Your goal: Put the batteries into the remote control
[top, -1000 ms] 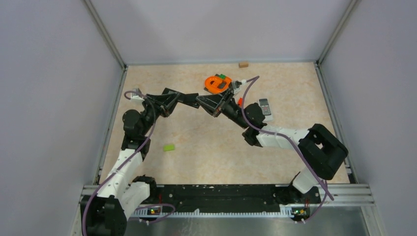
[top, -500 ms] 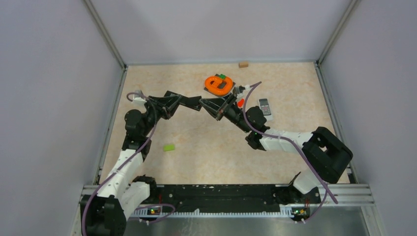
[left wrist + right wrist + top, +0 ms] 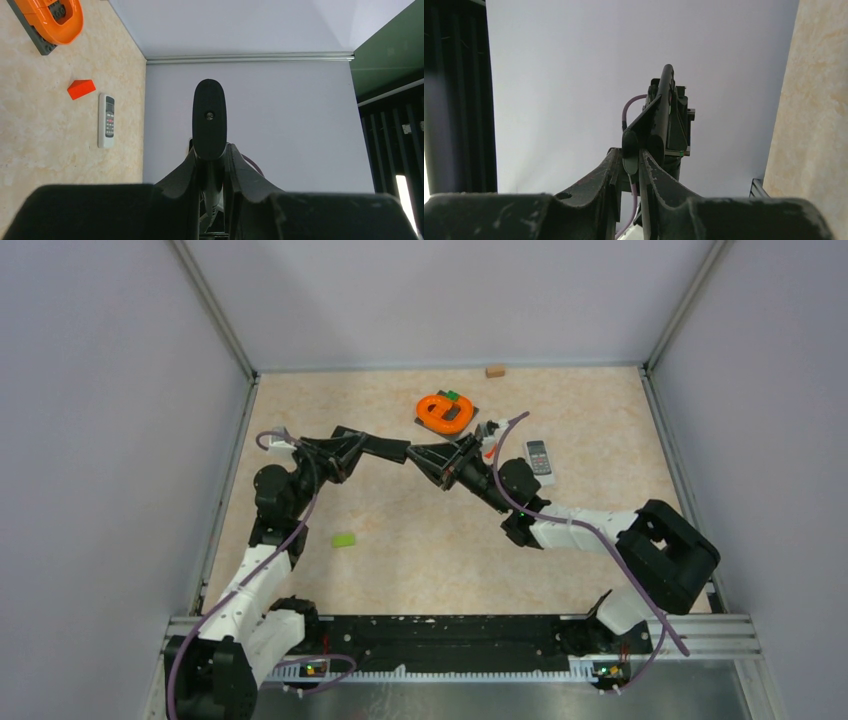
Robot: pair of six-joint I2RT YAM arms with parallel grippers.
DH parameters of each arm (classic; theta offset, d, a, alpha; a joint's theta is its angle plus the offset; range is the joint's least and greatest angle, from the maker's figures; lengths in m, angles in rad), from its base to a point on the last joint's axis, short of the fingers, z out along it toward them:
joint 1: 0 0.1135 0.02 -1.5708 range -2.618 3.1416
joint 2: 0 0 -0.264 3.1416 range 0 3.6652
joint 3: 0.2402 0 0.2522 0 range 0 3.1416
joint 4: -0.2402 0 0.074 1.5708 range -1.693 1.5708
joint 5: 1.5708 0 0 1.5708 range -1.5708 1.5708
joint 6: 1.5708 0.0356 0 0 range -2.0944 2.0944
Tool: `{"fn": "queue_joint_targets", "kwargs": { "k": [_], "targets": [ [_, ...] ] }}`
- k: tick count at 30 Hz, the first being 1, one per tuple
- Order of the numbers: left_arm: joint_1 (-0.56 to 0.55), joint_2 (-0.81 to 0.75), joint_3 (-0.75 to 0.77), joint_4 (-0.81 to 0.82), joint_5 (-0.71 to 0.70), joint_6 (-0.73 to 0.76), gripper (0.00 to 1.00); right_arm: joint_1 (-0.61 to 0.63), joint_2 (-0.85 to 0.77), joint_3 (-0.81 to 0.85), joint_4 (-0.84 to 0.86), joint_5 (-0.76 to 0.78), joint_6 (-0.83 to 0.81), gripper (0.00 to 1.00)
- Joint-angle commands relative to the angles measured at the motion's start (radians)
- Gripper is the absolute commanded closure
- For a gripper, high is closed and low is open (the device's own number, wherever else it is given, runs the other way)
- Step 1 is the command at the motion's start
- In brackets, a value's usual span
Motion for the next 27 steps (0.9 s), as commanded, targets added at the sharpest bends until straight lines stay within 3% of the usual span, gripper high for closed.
{"fn": "queue_joint_targets", "kwargs": {
  "k": [1,17,27],
  "targets": [
    [0.003,-0.010,0.004,0.086,-0.006,-0.009,1.00,0.009,-0.034,0.006,-0.032,0.008,0.000,0.79],
    [0.005,-0.011,0.001,0.046,-0.032,0.008,1.00,-0.002,-0.113,-0.020,-0.092,0.028,-0.045,0.67],
    [0.005,-0.014,0.005,0.032,-0.015,0.034,1.00,-0.007,-0.116,0.055,-0.290,-0.031,-0.171,0.39]
  ]
}}
